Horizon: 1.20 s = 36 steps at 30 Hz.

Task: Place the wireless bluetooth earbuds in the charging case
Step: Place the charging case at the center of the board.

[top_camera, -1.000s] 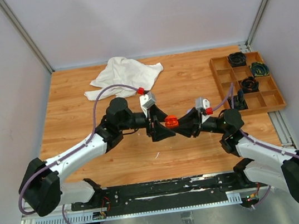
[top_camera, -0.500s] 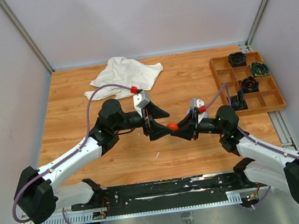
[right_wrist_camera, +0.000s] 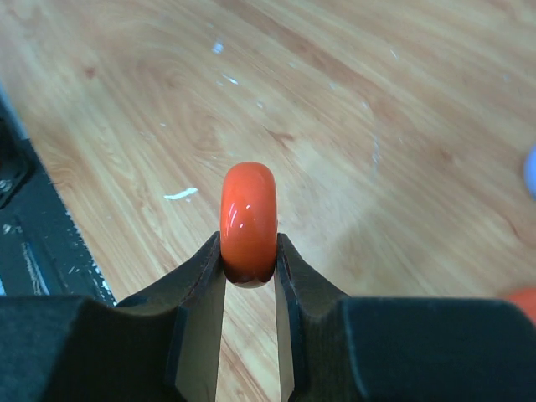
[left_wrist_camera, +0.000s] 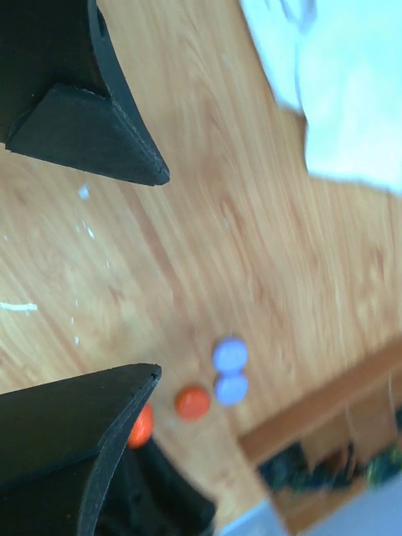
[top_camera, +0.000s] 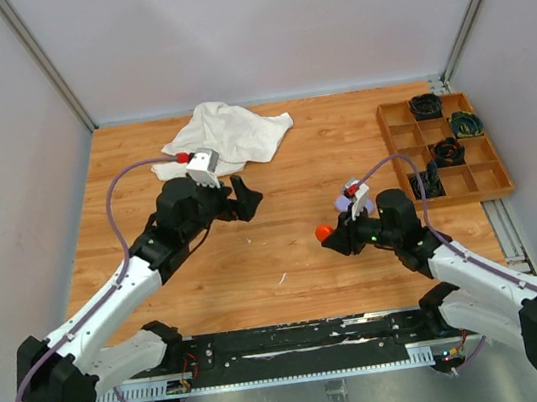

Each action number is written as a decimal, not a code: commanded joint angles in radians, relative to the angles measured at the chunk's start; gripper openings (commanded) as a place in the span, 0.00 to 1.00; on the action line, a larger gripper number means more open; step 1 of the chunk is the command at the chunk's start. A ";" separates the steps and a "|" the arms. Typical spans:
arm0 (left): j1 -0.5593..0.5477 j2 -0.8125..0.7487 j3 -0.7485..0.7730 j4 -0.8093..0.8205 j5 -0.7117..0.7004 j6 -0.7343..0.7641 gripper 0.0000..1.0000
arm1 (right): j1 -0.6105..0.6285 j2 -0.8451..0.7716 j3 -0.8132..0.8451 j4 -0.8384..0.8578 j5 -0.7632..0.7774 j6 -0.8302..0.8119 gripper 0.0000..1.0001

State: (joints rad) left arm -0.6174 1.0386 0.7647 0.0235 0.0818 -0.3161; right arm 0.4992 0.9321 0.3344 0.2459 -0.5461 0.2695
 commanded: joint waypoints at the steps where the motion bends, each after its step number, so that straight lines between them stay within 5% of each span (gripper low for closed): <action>1: 0.086 -0.055 0.026 -0.183 -0.268 -0.038 0.94 | -0.005 0.019 0.046 -0.140 0.180 0.066 0.01; 10: 0.140 -0.157 0.128 -0.382 -0.412 0.011 0.99 | -0.013 0.137 0.075 -0.150 0.391 0.153 0.01; 26: 0.147 -0.348 -0.016 -0.298 -0.554 0.083 0.99 | -0.032 0.307 0.110 -0.115 0.532 0.201 0.10; 36: 0.154 -0.369 -0.029 -0.295 -0.541 0.075 0.99 | -0.034 0.275 0.108 -0.155 0.578 0.218 0.46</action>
State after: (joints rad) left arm -0.4725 0.6811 0.7448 -0.2935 -0.4438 -0.2436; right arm 0.4866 1.2446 0.4274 0.1295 -0.0193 0.4744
